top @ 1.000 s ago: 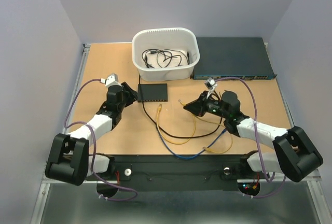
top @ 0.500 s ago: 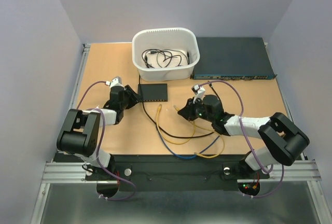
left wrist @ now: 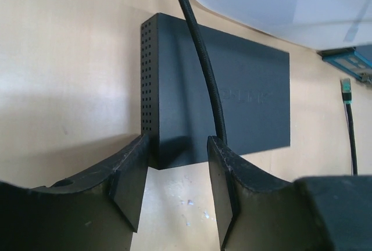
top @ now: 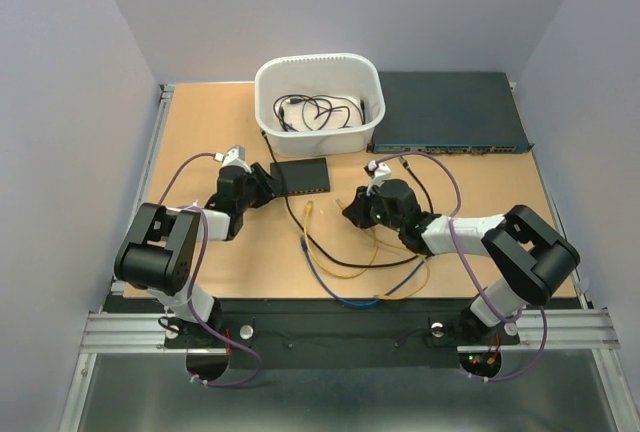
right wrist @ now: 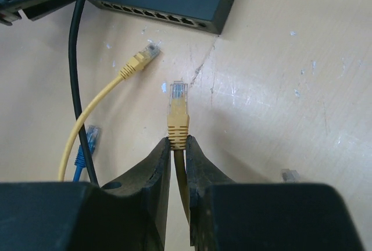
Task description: Insert the plug into the switch port
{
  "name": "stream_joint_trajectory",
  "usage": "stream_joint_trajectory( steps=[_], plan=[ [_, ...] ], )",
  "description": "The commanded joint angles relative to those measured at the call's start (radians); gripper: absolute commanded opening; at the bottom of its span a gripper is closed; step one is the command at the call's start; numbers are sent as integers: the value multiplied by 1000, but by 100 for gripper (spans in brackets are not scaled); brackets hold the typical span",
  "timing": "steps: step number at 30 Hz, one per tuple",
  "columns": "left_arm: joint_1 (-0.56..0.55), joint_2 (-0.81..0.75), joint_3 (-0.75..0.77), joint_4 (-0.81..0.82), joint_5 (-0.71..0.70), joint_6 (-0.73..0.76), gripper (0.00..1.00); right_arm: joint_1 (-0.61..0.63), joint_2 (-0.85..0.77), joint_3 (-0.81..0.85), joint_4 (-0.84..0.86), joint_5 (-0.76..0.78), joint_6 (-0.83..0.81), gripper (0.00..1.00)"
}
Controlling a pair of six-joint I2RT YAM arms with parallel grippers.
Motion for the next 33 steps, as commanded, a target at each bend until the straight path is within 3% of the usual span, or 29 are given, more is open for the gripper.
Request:
stream_joint_trajectory(
  steps=[1, 8, 12, 15, 18, 22, 26, 33],
  plan=[
    [-79, -5, 4, 88, 39, -20, 54, 11, -6, 22, 23, 50, -8, 0],
    [-273, 92, -2, 209, 75, -105, 54, 11, -28, 13, 3, 125, -15, 0],
    [-304, 71, -53, 275, 117, -153, 51, 12, -37, 21, -44, 152, -23, 1],
    [-304, -67, -73, 136, 48, -112, 51, 11, -69, 11, -80, 211, -21, 1],
    [-305, -234, -59, -172, -84, -63, 51, 9, -109, 10, -132, 330, -21, 1],
    [-305, -431, -34, -337, -256, -24, 51, 9, -141, 28, -204, 432, -29, 0],
    [-304, -495, -1, -279, -282, 57, 54, 11, -108, 60, -238, 464, -61, 0],
    [-297, -224, 116, 23, -216, 190, 53, 8, -2, 77, -206, 449, -58, 1]
  ],
)
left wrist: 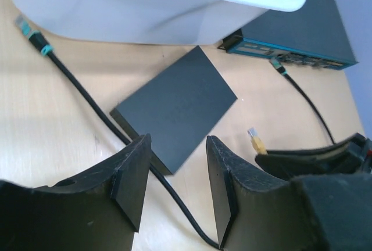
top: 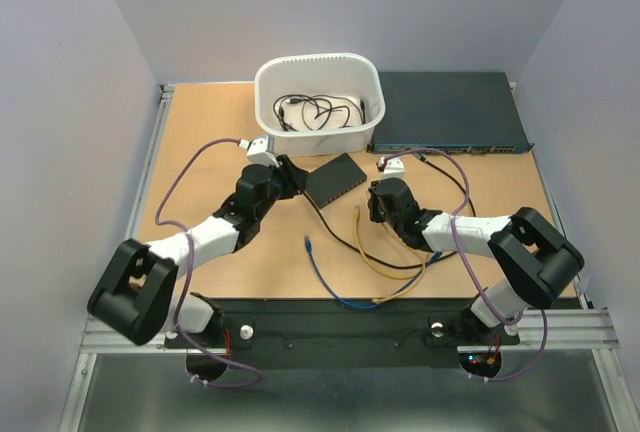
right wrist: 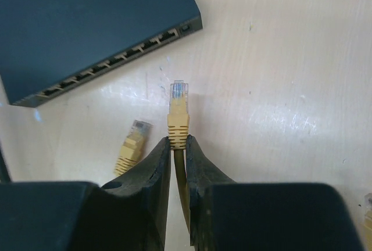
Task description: Insert the plug into the switch port
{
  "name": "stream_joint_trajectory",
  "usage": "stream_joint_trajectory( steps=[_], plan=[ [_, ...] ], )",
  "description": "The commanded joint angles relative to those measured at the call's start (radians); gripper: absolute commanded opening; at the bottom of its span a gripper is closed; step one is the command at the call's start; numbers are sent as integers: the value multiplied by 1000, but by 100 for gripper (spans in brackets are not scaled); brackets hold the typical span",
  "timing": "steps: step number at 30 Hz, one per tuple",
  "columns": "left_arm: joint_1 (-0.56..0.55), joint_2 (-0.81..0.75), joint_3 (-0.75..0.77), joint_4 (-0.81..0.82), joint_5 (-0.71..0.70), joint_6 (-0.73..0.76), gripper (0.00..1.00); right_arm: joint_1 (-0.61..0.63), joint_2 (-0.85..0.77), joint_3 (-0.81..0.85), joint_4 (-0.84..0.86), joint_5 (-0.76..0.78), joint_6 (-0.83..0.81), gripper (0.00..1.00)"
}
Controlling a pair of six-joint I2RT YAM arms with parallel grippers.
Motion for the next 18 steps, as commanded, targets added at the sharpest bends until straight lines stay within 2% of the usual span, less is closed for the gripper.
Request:
stream_joint_trajectory(
  steps=[1, 6, 11, 18],
  plan=[
    [10, 123, 76, 205, 37, 130, 53, 3, 48, 37, 21, 27, -15, 1],
    [50, 313, 191, 259, 141, 227, 54, -14, 117, 62, 66, -14, -9, 0],
    [112, 432, 246, 310, 296, 238, 57, -24, 176, 82, 97, -45, -13, 0],
    [145, 619, 343, 311, 420, 252, 58, -58, 214, 112, 113, -77, -13, 0]
  ],
)
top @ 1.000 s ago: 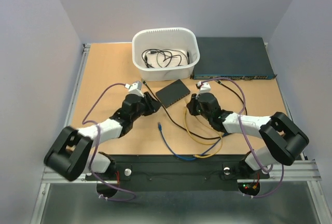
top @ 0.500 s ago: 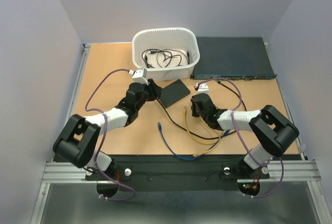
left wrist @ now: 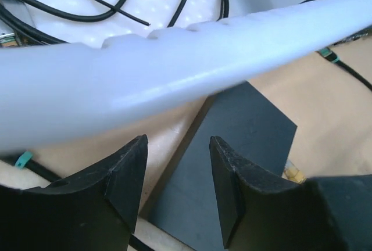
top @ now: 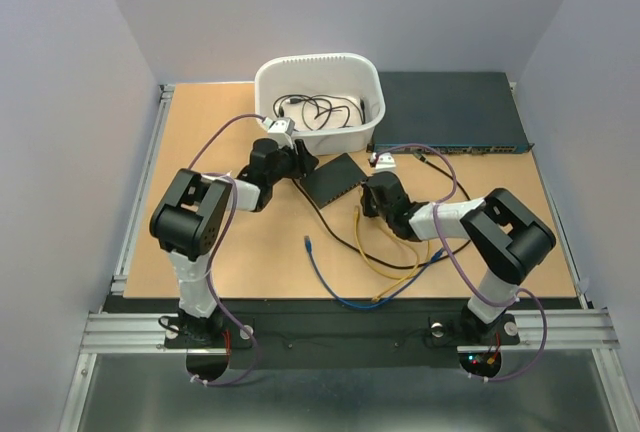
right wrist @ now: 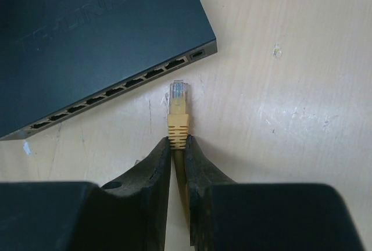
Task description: Insert the plug into the switch port
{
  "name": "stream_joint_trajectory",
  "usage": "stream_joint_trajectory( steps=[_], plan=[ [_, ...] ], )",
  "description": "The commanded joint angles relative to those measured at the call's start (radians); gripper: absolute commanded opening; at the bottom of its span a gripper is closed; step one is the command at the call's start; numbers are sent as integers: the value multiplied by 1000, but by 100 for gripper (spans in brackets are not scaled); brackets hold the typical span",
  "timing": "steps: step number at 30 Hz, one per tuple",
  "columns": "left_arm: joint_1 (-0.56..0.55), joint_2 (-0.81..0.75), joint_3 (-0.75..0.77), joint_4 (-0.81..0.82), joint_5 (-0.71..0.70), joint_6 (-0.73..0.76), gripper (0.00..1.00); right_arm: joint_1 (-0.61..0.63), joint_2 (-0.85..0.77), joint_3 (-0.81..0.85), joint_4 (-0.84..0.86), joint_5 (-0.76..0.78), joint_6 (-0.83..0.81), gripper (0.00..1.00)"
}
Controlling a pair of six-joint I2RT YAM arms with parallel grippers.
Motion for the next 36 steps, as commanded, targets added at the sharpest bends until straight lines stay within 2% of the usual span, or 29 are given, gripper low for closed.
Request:
stream_joint_trajectory(
  steps=[1, 12, 22, 31, 36],
  plan=[
    [2, 53, 67, 55, 121, 40, 59, -26, 22, 33, 33, -20, -8, 0],
    [-1, 209, 179, 46, 230, 42, 59, -46, 33, 50, 64, -68, -45, 1],
    [-11, 235, 182, 50, 262, 56, 59, -46, 68, 99, 66, -69, -48, 1],
    [-11, 242, 188, 39, 256, 62, 59, -46, -11, 54, 78, 34, -24, 0],
    [-18, 248, 193, 39, 259, 64, 59, -46, 11, 95, 81, -12, -43, 1]
  ],
)
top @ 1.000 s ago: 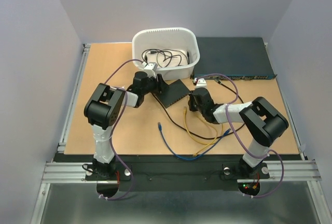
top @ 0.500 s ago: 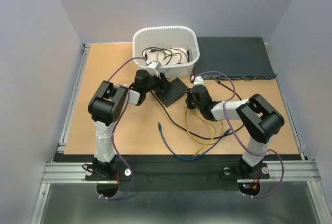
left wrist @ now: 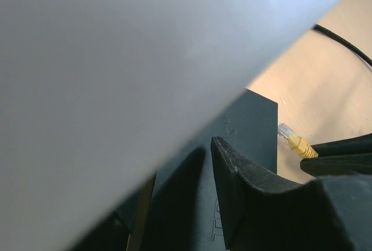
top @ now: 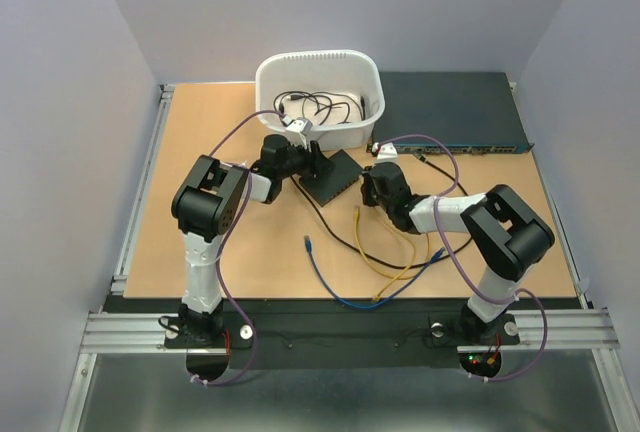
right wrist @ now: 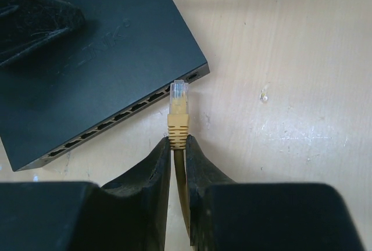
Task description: Insert the plug into the switch port
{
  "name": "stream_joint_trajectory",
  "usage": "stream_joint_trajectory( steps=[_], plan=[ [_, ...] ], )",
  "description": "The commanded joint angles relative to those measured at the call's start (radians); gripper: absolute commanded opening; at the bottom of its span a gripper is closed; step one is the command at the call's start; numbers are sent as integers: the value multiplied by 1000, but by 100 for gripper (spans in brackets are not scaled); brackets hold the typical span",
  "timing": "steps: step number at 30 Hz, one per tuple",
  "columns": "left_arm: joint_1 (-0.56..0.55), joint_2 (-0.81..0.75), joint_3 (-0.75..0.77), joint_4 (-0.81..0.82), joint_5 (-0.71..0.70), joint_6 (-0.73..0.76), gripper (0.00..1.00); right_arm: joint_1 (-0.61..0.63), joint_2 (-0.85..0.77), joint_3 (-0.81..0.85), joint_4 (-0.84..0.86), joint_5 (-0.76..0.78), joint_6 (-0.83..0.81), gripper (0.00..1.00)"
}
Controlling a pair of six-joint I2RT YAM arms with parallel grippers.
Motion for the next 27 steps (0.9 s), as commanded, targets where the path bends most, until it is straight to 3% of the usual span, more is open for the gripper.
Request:
stream_joint_trajectory(
  steps=[1, 27],
  plan=[
    [-14, 17, 26, -27, 25, 9, 59, -3, -2, 38, 52, -2, -15, 0],
    [-40, 30, 61, -76, 60, 63, 59, -3, 64, 95, 62, -8, -35, 1]
  ],
)
